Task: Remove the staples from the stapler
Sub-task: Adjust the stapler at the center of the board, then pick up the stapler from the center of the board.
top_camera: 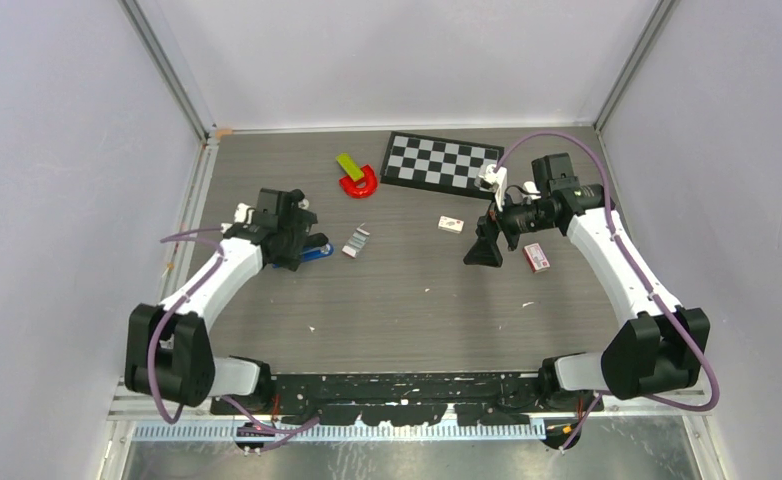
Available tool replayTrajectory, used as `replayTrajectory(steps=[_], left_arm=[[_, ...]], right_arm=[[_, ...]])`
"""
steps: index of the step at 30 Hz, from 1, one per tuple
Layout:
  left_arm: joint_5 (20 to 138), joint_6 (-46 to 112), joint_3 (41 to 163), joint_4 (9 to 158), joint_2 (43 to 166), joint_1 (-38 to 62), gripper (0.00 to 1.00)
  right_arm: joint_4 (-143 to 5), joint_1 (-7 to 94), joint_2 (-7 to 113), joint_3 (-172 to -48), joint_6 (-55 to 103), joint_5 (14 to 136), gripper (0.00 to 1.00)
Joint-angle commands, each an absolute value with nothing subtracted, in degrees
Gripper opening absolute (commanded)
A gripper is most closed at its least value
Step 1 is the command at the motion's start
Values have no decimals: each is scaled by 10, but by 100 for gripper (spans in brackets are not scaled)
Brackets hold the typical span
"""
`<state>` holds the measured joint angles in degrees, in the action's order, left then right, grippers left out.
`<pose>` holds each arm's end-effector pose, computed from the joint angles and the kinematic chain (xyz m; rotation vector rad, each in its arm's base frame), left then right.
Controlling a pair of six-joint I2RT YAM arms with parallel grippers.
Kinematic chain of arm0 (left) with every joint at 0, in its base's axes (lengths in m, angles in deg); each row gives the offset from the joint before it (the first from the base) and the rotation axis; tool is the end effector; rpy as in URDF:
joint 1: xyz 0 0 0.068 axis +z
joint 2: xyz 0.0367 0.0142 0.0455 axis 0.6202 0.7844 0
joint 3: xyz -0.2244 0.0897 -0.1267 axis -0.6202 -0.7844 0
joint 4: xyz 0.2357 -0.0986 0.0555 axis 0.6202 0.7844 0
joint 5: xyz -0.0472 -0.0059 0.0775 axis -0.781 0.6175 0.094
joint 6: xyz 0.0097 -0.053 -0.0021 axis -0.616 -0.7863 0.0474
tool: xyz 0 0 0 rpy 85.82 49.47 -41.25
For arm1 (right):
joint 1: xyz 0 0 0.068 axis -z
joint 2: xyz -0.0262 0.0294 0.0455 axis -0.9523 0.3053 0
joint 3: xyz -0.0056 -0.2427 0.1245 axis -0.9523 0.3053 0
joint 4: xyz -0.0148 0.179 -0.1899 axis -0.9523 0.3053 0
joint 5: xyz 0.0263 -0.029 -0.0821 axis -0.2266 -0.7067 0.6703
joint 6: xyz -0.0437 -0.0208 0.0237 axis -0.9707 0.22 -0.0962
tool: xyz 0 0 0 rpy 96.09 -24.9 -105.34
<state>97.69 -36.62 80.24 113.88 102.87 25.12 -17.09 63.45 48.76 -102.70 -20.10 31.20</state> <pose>0.2583 -0.0540 0.2383 -1.4660 2.0492 -0.4792 0.2507 0.0668 0.3088 -1.1601 1.9964 0.9212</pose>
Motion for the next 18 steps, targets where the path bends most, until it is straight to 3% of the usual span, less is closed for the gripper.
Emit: replayTrajectory(steps=[1, 18], left_arm=[[969, -451, 820, 1174, 1069, 251, 84], [962, -494, 910, 1211, 1242, 251, 72]], right_arm=[[-170, 636, 466, -1026, -208, 290, 100], [-169, 636, 464, -1023, -214, 282, 100]])
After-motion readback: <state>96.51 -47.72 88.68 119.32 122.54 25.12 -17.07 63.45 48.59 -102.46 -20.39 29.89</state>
